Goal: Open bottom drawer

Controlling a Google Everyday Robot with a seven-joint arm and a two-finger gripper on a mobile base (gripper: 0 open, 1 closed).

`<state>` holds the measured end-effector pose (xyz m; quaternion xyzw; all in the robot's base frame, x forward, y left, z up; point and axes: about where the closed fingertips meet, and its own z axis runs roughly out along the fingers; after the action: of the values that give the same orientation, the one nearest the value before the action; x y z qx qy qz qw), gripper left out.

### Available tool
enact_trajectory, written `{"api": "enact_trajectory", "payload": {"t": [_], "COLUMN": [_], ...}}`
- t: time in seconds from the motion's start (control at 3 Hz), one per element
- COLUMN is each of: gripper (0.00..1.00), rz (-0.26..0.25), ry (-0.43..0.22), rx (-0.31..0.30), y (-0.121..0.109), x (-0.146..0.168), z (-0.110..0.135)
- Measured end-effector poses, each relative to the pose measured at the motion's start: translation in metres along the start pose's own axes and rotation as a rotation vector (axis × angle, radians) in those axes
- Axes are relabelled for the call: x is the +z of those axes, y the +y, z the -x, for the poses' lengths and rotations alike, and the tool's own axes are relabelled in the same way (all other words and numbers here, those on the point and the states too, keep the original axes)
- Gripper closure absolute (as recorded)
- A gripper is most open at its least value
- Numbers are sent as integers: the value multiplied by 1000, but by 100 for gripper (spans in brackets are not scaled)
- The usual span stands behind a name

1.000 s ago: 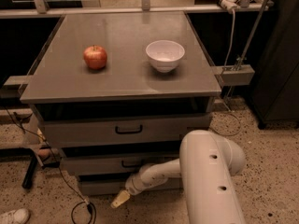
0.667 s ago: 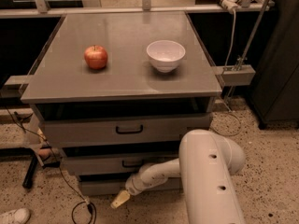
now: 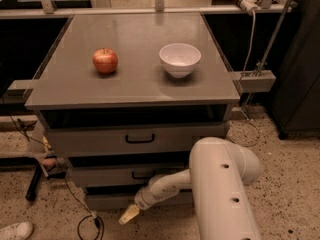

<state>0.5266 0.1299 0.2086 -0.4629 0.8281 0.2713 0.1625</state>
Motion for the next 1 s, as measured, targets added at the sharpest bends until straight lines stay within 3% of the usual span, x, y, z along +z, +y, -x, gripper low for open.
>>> {"api": "enact_trajectory", "payload": {"t": [1.0], "gripper": [0], "rz": [22], "ry": [33], "rx": [12], "y": [15], "x": [-9], "z": [-6]}}
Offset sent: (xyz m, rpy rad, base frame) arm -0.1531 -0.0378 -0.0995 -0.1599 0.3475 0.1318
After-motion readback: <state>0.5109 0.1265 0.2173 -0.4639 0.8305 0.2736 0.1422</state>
